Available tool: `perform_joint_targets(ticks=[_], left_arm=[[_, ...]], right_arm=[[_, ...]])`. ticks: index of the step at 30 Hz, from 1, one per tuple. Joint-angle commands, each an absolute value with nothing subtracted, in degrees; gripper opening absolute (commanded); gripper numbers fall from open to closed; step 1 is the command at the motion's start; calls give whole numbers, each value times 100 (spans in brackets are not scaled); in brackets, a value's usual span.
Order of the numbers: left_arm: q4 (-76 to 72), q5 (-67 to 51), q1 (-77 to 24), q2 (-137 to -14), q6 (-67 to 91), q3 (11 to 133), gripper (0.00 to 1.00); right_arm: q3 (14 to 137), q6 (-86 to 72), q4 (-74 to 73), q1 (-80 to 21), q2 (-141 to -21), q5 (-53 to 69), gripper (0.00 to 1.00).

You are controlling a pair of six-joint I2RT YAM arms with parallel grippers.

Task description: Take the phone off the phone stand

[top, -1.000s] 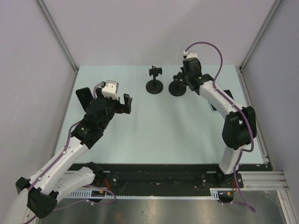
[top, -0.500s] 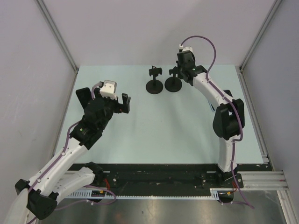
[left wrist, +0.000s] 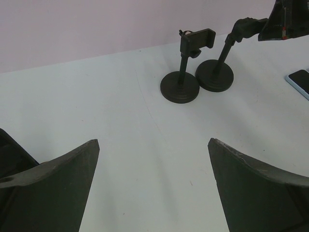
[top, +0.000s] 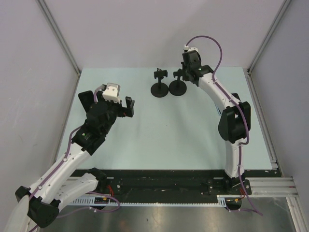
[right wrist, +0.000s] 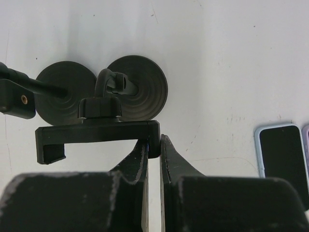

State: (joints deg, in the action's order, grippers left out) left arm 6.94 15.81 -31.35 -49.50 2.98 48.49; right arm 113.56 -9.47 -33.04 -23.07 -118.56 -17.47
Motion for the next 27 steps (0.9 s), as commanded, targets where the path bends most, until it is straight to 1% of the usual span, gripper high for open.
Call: perform_joint_targets(ticks=[1, 3, 4, 6, 7, 9, 10, 12, 13, 15, 16, 18, 19, 20, 22, 23, 25, 26, 27], left_arm=[[510, 1476, -3076, -4913, 176, 4852, 100], [510, 1477, -3085, -4922, 176, 4852, 100], [518, 1485, -3076, -4931, 176, 4852, 100], [519, 1485, -3067, -4922, 176, 4852, 100], [510, 1494, -3067, -4931, 176, 4852, 100], [510, 1494, -3076, -4922, 176, 4852, 100], [510, 1503, -3067, -4922, 176, 4852, 100], [510, 1529, -3059, -4913, 158, 4852, 100], [510, 1538, -3059, -4930, 158, 4843, 100], [510, 1590, -3059, -4931, 141, 4843, 100], [518, 1617, -3059, -4939, 141, 4843, 100], [518, 1678, -3050, -4939, 132, 4834, 100], [510, 1748, -3024, -4939, 123, 4843, 100], [501, 1784, -3006, -4957, 123, 4834, 100], [510, 1950, -2954, -4966, 123, 4834, 100], [518, 1995, -2936, -4983, 123, 4834, 100], [518, 2126, -2840, -4992, 123, 4834, 100], [510, 2144, -2787, -5001, 132, 4834, 100], [510, 2162, -2725, -5018, 158, 4825, 100]], right_arm=[[11856, -1107, -3322, -2303, -11918, -1521, 4], [11883, -1116, -3331, -2303, -11909, -1494, 11], [11892, -1125, -3322, -2294, -11900, -1485, 21], [11892, -1125, -3305, -2285, -11857, -1459, 31], [11900, -1125, -3296, -2285, -11830, -1468, 39], [11900, -1125, -3261, -2276, -11778, -1468, 46], [11883, -1116, -3243, -2276, -11743, -1442, 52], [11883, -1055, -3217, -2276, -11681, -1441, 57], [11874, -1029, -3225, -2276, -11559, -1433, 63], [11822, -967, -3252, -2303, -11374, -1441, 70], [11665, -958, -3243, -2311, -11121, -1459, 78], [11383, -870, -3051, -2355, -10733, -1485, 85], [11156, -853, -2928, -2373, -10523, -1503, 92], [10710, -835, -2814, -2382, -10016, -1512, 95], [10145, -800, -2383, -2399, -9443, -1512, 100], [9516, -791, -2208, -2408, -8883, -1503, 100], [8828, -843, -1532, -2400, -8186, -1364, 100], [8085, -913, -1294, -2391, -7878, -1310, 100], [7773, -958, -813, -2382, -7205, -1249, 100]])
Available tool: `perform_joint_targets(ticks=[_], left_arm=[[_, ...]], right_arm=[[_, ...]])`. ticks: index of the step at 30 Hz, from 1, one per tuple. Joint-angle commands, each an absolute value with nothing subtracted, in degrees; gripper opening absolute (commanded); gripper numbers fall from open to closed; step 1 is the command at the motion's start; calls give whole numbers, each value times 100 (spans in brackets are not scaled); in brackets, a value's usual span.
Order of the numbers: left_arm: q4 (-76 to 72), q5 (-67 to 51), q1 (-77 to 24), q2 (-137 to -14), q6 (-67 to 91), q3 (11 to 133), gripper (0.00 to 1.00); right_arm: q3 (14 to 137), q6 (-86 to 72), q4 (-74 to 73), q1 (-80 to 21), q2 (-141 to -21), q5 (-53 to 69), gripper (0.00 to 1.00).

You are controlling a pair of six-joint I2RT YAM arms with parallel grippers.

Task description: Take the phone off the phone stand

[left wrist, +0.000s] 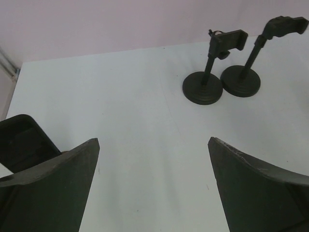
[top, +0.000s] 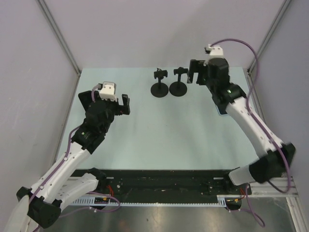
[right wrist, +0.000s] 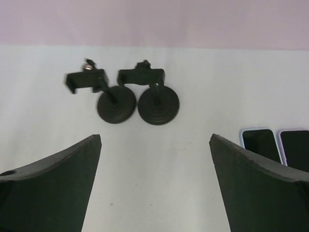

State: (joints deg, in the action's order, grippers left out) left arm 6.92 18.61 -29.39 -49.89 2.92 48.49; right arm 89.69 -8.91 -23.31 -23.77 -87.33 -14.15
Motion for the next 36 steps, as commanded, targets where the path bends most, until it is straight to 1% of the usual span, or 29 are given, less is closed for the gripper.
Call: perform_joint_targets(ticks=[1, 2, 3, 5, 6, 9, 10, 15, 18, 19, 24, 29, 36], left_arm=[[510, 2188, -2603, -5036, 176, 4825, 100], [510, 2249, -2541, -5071, 202, 4825, 100], [510, 2293, -2479, -5080, 220, 4825, 100], [510, 2364, -2268, -5106, 263, 4816, 100], [510, 2408, -2189, -5115, 298, 4825, 100], [510, 2635, -1812, -5176, 369, 4799, 100], [510, 2698, -1602, -5194, 378, 4799, 100], [501, 2804, -836, -5343, 510, 4799, 100], [510, 2637, -344, -5502, 545, 4843, 100], [518, 2532, -117, -5615, 562, 4886, 100], [510, 1847, 570, -6046, 624, 5071, 100], [510, 1451, 677, -6696, 308, 5466, 100], [501, 1064, 852, -7302, 18, 5959, 100]], right_arm=[[7422, -1106, -591, -2364, -6920, -1213, 99], [7131, -1229, -397, -2364, -6595, -1213, 100], [6588, -1335, -82, -2356, -6052, -1222, 100], [6067, -1564, 306, -2364, -5461, -1187, 100], [5421, -1547, 777, -2364, -4945, -1100, 100], [4538, -1512, 1605, -2355, -4335, -809, 100], [4248, -1547, 1608, -2355, -4133, -791, 100], [4166, -1792, 775, -2373, -4192, -432, 100], [3956, -1968, 756, -2417, -4236, -62, 100], [3903, -1969, 773, -2452, -4236, 147, 100], [3762, -1881, 686, -2540, -4219, 159, 100], [3709, -1802, 650, -2558, -4087, 53, 100], [3621, -1793, 668, -2540, -3999, 44, 100]])
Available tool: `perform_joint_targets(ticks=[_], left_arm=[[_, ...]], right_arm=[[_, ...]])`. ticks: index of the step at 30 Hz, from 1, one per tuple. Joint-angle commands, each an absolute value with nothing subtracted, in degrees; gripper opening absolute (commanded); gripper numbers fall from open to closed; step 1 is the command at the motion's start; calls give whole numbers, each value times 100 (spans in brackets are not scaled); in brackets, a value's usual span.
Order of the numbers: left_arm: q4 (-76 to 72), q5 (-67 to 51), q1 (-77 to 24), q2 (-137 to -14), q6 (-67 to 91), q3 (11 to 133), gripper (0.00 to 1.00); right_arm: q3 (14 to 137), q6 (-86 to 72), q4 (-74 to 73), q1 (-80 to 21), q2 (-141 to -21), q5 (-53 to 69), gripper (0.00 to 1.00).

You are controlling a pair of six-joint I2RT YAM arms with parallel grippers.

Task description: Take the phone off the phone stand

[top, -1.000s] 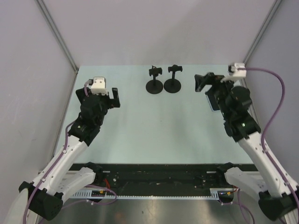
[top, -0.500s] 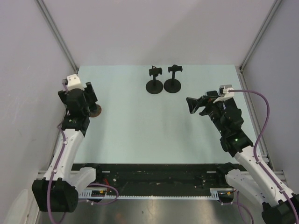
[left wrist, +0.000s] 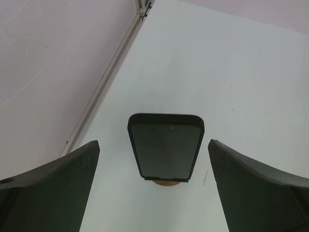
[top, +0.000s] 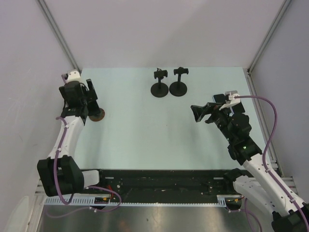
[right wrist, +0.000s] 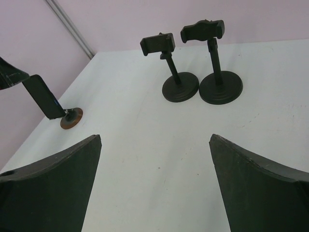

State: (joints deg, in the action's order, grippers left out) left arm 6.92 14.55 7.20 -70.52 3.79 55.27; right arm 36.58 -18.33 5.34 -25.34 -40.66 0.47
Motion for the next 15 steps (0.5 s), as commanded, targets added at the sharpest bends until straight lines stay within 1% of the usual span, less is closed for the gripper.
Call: perform_joint_targets(ticks=[1, 8, 15], left_arm=[[501, 1063, 870, -7373, -43, 6037, 100], [422, 580, 958, -7962, -290, 6170, 100], [141, 694, 1037, -8209, -343, 6065, 100]], right_arm=[[3621, -1793, 659, -2531, -3999, 44, 100], [3604, -1802, 624, -2443, -3981, 35, 100], [3595, -1819, 633, -2373, -4043, 158, 100]])
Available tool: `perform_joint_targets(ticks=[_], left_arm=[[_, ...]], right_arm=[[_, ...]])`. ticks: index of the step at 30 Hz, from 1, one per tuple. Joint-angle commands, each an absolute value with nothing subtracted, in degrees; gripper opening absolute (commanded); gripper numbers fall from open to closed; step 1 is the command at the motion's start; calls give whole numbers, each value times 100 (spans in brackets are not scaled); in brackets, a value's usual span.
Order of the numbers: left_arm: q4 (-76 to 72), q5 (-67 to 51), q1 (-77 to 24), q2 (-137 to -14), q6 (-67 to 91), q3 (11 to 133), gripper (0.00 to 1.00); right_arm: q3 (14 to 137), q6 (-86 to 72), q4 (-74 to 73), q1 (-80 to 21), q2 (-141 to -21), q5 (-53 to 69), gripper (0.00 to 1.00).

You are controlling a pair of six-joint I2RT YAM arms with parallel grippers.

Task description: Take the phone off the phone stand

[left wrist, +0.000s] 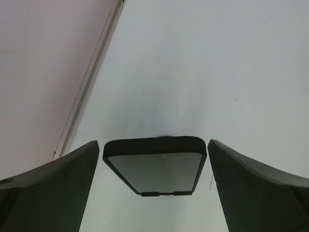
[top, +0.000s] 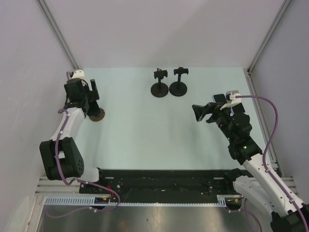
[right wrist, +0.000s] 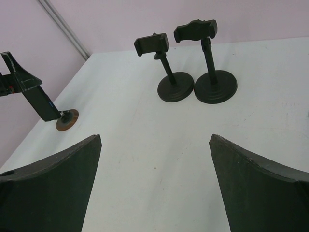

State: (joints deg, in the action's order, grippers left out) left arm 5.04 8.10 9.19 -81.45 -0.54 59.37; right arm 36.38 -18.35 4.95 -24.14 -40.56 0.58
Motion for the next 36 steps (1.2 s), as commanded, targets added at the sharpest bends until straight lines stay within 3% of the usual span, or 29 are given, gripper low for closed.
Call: perform_joint_targets(ticks=[1, 8, 13, 23, 29, 36], left_arm=[[132, 686, 1055, -8244, -334, 6038, 100], [-351, 203, 1143, -8288, -325, 5766, 95], [-387, 71, 1151, -8148, -343, 5687, 78], [-352, -105, 1151, -7209, 121, 5572, 23], [-141, -290, 1134, -6593, 736, 5563, 2], [316, -1457, 1108, -6004, 2353, 5459, 0]], right_arm=[[3595, -1811, 624, -2373, -4052, 158, 100], [3595, -1802, 633, -2347, -4148, 255, 100], [3595, -1784, 668, -2355, -4175, 299, 100], [3595, -1679, 729, -2364, -4166, 527, 99], [3595, -1538, 826, -2443, -4175, 773, 99], [3595, -1380, 1045, -2750, -4315, 1072, 95]])
